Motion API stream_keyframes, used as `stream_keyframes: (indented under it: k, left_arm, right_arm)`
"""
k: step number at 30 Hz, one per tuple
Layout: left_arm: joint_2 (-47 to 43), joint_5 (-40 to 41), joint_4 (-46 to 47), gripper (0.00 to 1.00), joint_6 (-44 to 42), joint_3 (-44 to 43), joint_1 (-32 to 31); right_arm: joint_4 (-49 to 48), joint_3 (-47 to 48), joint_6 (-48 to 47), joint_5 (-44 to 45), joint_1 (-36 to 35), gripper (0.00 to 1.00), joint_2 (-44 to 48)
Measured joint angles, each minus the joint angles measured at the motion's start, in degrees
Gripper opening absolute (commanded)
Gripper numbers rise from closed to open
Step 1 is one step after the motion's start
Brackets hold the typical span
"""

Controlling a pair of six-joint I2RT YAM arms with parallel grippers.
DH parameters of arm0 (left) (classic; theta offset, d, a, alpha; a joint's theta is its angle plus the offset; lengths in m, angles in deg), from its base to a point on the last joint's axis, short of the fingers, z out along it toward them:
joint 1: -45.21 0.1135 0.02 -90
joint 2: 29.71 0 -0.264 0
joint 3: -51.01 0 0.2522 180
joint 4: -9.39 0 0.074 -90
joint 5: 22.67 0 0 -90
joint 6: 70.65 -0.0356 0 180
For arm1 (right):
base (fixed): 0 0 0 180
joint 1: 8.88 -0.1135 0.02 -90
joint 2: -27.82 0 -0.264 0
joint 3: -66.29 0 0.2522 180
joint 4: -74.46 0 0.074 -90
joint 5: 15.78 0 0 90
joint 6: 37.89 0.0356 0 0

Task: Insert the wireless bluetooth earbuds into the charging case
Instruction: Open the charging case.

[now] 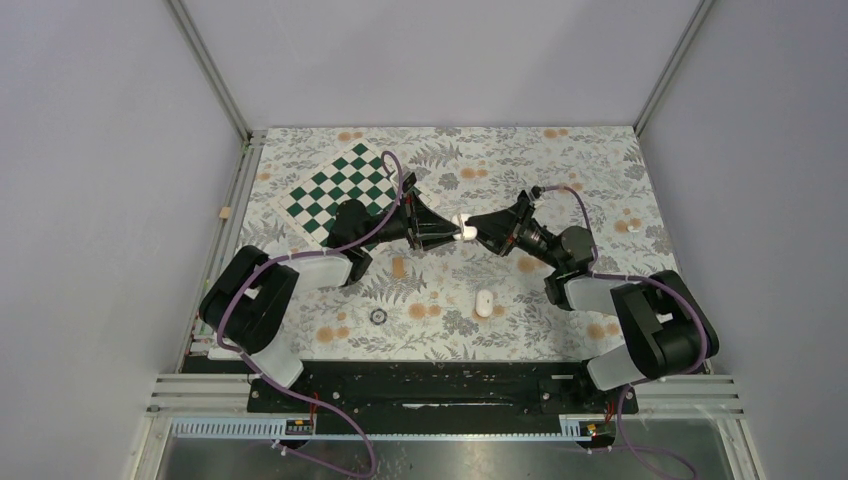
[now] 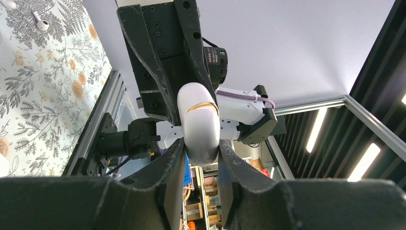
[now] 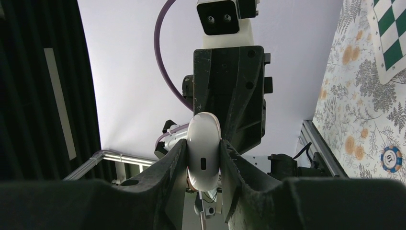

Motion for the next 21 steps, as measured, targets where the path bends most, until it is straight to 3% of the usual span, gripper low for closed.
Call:
stream_keyframes:
  k: [5,12,21]
  left_arm:
    - [0.0,0.0,0.9,0.0,0.7,0.0,0.0]
    - [0.0,-0.1,0.4,0.0,0.9,0.0,0.1]
    - [0.0,-0.3,-1.0,0.0,0.9,0.7,0.5]
  right_arm:
    - [-2.8,0.0,1.3,-0.3,0.0,0.02,-1.6]
    - [-4.6,0.0,1.9,-0.4,0.0,0.29,-3.1]
    - [-1.0,-0.1,-0.3,-0.3,-0.1,0.42,-2.5]
